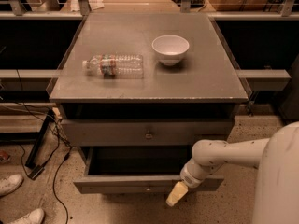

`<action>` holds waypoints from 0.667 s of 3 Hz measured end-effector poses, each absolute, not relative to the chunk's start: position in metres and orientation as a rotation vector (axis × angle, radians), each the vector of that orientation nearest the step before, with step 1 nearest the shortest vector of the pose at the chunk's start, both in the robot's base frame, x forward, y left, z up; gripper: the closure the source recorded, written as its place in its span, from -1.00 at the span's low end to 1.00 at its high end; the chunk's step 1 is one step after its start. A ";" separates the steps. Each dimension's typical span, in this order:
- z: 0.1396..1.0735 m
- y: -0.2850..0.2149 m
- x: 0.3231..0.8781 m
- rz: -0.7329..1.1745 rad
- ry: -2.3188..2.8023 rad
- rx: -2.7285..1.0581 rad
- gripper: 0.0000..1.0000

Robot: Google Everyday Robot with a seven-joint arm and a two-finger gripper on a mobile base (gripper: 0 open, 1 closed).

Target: Open middle drawer

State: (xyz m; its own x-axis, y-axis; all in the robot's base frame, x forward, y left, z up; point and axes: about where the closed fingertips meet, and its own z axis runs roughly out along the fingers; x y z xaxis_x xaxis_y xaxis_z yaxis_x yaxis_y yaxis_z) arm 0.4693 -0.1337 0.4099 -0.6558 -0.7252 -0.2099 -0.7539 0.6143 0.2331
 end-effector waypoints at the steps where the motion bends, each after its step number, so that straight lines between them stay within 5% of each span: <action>1: 0.412 -0.137 0.465 0.463 2.751 -1.239 -1.00; 2: 0.413 -0.137 0.468 0.463 2.751 -1.239 -1.00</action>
Offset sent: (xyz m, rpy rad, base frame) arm -0.2337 -0.0883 0.0756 -0.1222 0.1918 -0.4684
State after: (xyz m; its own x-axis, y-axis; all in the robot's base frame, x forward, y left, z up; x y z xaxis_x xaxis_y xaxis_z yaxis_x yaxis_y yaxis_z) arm 0.4681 -0.1369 0.4131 -0.6670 -0.7167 -0.2035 -0.7439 0.6251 0.2364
